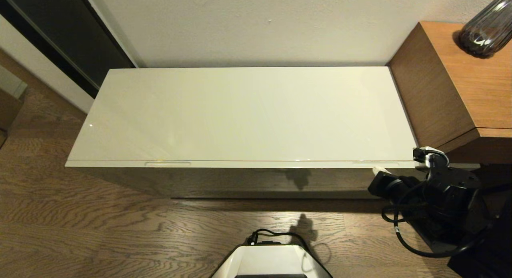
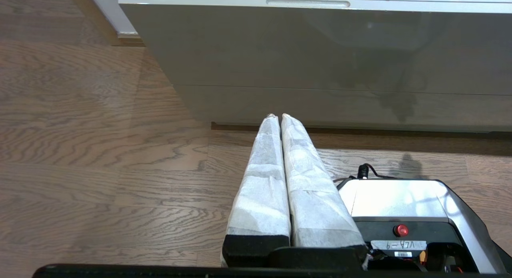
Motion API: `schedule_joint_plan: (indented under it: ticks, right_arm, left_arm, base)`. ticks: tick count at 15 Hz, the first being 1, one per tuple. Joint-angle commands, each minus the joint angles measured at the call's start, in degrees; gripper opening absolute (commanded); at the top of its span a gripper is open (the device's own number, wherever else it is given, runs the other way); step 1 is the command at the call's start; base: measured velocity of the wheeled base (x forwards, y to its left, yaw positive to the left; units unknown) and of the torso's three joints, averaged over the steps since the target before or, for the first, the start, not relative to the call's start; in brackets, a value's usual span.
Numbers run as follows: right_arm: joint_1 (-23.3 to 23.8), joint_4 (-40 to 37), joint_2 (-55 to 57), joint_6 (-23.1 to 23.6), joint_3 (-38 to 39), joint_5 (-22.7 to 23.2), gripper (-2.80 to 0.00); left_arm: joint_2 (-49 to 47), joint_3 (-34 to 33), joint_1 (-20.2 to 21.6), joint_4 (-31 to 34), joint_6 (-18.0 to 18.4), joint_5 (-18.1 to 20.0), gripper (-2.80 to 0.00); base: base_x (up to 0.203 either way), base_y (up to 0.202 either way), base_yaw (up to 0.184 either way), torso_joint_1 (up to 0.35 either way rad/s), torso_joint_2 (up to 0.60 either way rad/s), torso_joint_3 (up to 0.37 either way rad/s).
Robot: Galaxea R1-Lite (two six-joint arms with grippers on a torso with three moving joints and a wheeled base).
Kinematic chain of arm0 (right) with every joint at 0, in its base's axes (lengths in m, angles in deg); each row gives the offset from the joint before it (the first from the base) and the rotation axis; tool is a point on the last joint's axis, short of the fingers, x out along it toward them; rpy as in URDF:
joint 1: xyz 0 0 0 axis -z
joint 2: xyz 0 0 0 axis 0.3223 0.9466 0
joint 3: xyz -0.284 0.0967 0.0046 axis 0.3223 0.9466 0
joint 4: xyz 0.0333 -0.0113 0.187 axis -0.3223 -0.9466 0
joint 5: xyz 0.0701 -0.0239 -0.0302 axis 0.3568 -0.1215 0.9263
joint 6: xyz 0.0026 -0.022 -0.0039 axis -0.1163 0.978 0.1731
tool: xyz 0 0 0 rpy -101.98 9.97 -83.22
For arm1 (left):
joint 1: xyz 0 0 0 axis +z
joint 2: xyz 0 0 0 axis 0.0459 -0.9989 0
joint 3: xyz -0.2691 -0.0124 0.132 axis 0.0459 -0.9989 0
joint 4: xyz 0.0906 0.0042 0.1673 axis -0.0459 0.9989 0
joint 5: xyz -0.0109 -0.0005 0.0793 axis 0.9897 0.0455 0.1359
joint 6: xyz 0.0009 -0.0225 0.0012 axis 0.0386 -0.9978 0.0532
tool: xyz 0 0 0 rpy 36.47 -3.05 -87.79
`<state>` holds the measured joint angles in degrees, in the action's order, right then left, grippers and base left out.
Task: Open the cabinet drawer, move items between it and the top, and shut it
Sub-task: Open the drawer
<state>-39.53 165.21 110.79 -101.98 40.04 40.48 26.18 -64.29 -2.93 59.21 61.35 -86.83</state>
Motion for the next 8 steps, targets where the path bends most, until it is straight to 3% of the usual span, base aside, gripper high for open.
schedule_joint_plan:
  ticks: [1,8]
  right_arm:
    - [0.07,0.58,2.38,-0.08,-1.86,-0.06,-2.80]
    - [0.56,0.59,3.09,-0.02,-3.92,0.02,-2.80]
  left_arm:
    - [-0.07,0.00,-0.06,-0.02,0.00,0.00,-2.80]
    - [-0.07,0.00,0.03,-0.02,0.00,0.00,-2.80]
  base:
    - [0.000,0.000,0.000,0.000,0.00,0.000]
    - [0.000,0.000,0.000,0.000,0.00,0.000]
